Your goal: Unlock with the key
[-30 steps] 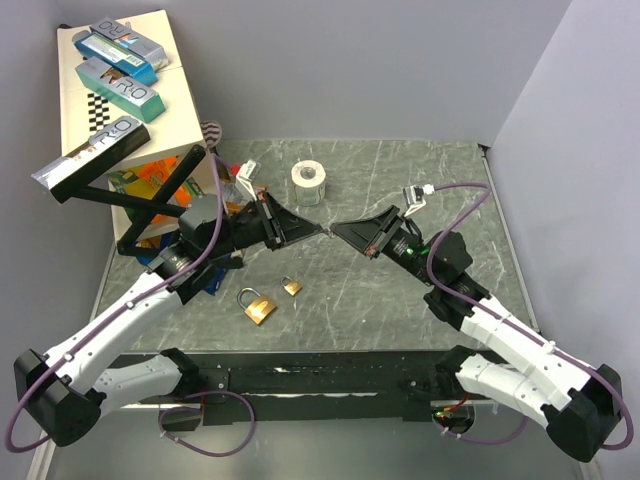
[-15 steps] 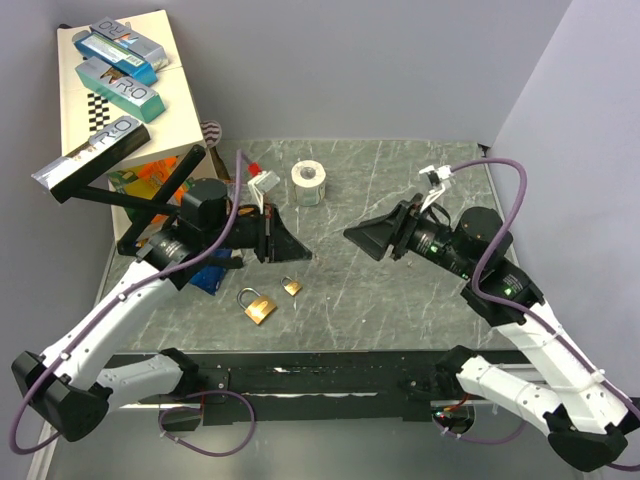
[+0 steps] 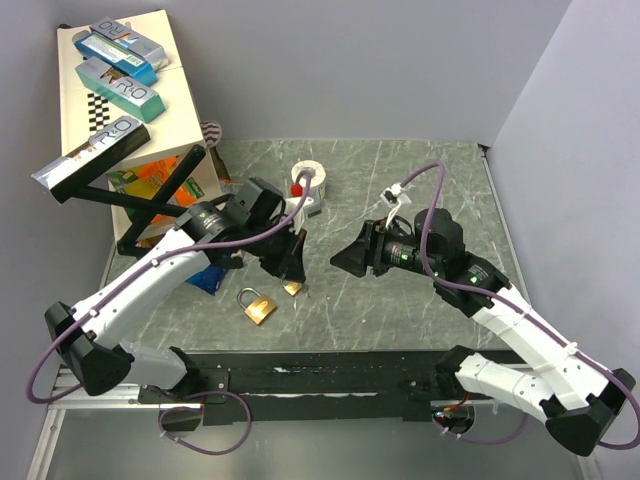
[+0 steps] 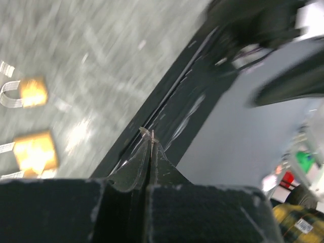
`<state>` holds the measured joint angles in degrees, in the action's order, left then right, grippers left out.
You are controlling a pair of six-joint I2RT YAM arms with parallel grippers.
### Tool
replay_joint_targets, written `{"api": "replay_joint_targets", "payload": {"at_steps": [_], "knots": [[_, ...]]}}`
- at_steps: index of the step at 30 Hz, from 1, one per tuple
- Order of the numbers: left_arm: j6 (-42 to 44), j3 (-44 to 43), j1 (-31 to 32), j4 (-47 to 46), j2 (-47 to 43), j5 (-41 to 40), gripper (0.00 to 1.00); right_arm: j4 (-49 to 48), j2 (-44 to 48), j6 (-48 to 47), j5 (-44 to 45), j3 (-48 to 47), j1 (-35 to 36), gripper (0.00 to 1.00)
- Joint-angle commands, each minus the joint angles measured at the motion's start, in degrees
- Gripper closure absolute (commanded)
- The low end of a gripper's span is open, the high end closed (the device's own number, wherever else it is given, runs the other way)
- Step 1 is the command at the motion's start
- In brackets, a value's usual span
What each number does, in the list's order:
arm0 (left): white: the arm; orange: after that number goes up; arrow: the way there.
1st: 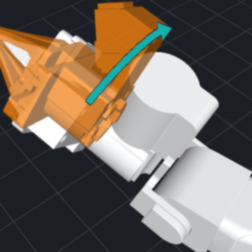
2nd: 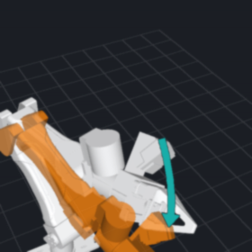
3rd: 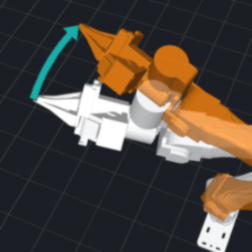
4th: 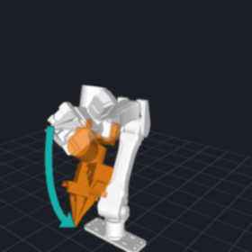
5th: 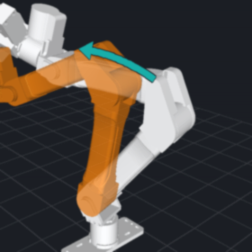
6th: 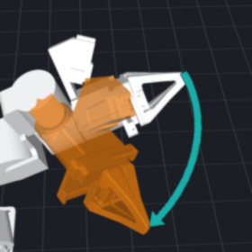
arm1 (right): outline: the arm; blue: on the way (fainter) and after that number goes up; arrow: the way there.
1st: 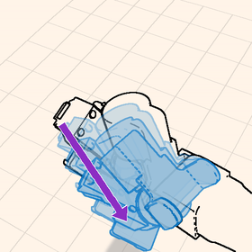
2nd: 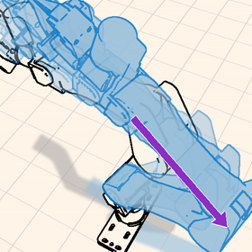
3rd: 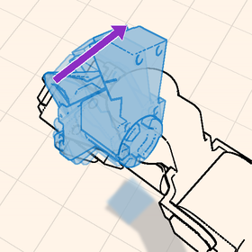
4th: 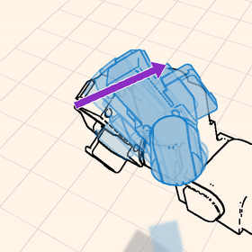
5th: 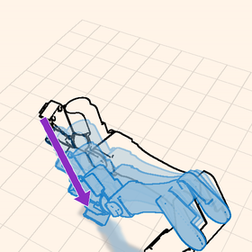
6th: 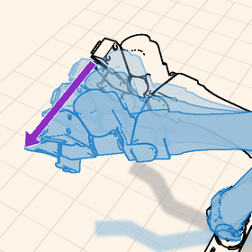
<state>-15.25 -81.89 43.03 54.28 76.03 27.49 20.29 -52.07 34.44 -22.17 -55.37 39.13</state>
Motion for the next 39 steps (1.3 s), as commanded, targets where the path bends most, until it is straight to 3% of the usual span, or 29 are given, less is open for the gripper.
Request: {"api": "replay_joint_targets", "payload": {"at_steps": [1, 7, 13, 18, 30, 39], "knots": [[2.4, -1.7, 0.6, 7.0, -0.9, -8.2, 0.99, -0.5, 0.7, -0.3, 3.9, -1.0, 0.6, 0.35], [0.4, 1.8, -0.3, -4.7, -5.7, 4.5, 0.99, -4.5, -1.4, -2.4, -4.7, -0.1, 0.6, 0.33], [-0.9, 7.4, -4.8, -10.5, -9.1, 19.5, 0.99, -9.6, -2.9, -1.0, -13.6, 1.6, 0.7, 0.33], [-1.8, 8.2, -6.9, -12.5, -10.0, 25.7, 0.99, -13.0, -5.0, 0.4, -20.6, 2.0, 1.6, 0.43], [-2.5, 7.7, -7.9, -13.1, -9.8, 28.1, 0.99, -14.1, -8.0, 0.1, -24.7, 0.8, 3.7, 0.62], [-2.7, 7.2, -8.2, -13.6, -9.4, 27.7, 0.99, -14.9, -8.6, 0.7, -26.9, 0.1, 4.1, 0.68]]}}
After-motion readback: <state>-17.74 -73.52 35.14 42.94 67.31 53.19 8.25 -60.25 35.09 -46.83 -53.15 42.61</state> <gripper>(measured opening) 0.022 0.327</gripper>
